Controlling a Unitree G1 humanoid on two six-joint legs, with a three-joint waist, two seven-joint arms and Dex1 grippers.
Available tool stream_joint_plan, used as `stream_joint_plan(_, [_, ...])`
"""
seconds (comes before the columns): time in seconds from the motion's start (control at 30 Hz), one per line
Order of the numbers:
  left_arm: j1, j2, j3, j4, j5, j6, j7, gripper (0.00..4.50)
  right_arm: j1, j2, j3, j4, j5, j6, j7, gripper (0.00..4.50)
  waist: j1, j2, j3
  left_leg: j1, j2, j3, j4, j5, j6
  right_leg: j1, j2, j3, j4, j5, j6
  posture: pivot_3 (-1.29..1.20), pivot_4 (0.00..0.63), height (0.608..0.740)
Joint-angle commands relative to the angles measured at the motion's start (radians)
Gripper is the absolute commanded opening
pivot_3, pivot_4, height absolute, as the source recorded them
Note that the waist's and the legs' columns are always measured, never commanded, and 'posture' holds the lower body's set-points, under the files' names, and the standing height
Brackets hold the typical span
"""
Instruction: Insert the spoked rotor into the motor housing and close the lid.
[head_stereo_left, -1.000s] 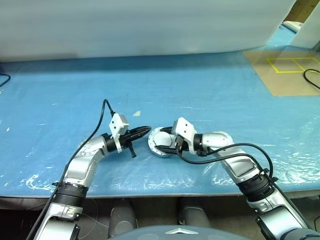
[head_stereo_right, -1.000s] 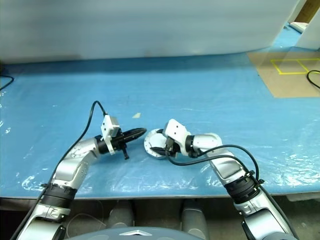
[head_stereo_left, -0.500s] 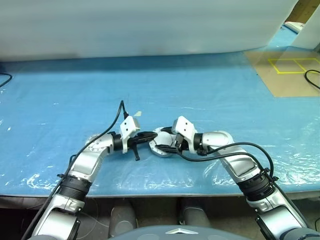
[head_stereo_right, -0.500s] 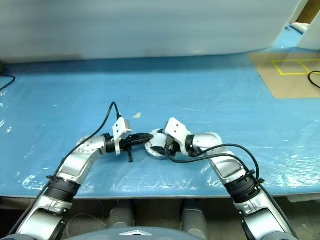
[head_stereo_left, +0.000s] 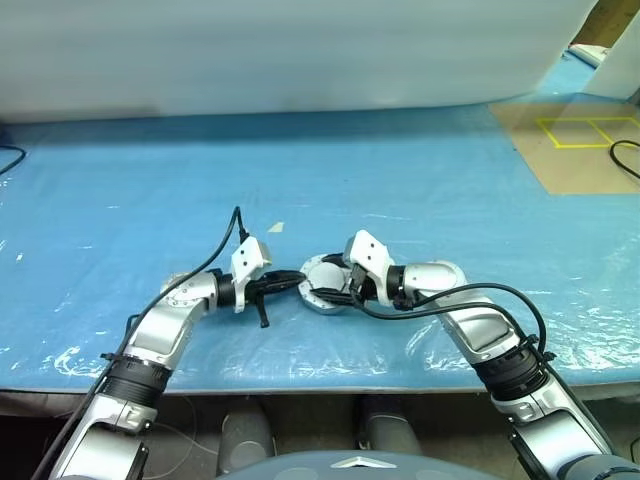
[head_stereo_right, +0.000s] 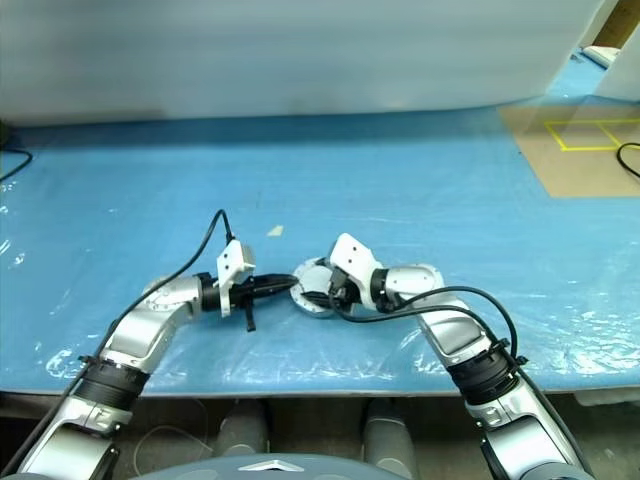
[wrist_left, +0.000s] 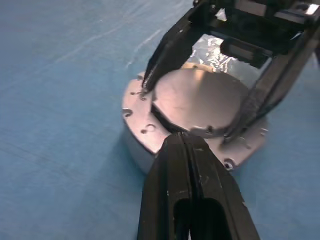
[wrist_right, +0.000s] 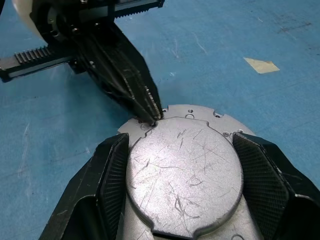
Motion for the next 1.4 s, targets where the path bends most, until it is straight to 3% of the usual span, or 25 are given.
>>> stream_joint_plan(0.03, [0.009, 0.004, -0.023, -0.031, -0.009, 0.036, -0.020, 0.00, 0.020, -0.017, 0.008, 0.064, -0.030, 0.037, -0.011, 2.94, 0.000, 0.000, 0.000, 0.000, 0.000, 0.000, 0.000, 0.000, 0.000, 0.000, 0.000, 0.000, 0.001, 0.000, 0.000, 0.00, 0.150, 0.740])
stream_joint_plan(0.27, [-0.003, 0.004, -0.033, -0.005, 0.028, 0.013, -0.009, 0.00, 0.025, -0.026, 0.001, 0.066, -0.028, 0.032, 0.002, 2.94, 0.000, 0.000, 0.000, 0.000, 0.000, 0.000, 0.000, 0.000, 0.000, 0.000, 0.000, 0.000, 0.001, 0.000, 0.000, 0.00, 0.150, 0.740])
stream_joint_plan(0.43, [-0.006, 0.003, -0.039, 0.013, 0.053, -0.014, 0.003, 0.00, 0.027, -0.026, -0.016, 0.071, -0.019, 0.024, 0.007, 4.48, 0.001, 0.000, 0.000, 0.000, 0.000, 0.000, 0.000, 0.000, 0.000, 0.000, 0.000, 0.000, 0.001, 0.000, 0.000, 0.00, 0.150, 0.740])
stream_joint_plan(1.17, [-0.014, 0.006, -0.027, 0.060, 0.073, -0.066, 0.017, 0.00, 0.053, -0.018, -0.135, 0.025, 0.135, 0.165, 0.025, 4.48, 0.001, 0.001, 0.000, -0.001, 0.000, 0.000, 0.000, 0.000, 0.000, -0.001, 0.000, 0.000, 0.000, 0.000, 0.000, 0.00, 0.150, 0.740])
stream_joint_plan(1.4, [-0.010, 0.008, -0.028, 0.052, 0.063, -0.056, 0.002, 0.00, 0.024, 0.057, -0.294, 0.058, 0.336, 0.553, -0.073, 4.48, 0.001, 0.001, 0.000, -0.001, 0.000, 0.000, 0.000, 0.000, 0.000, -0.001, 0.000, 0.000, 0.000, 0.000, 0.000, 0.00, 0.150, 0.740])
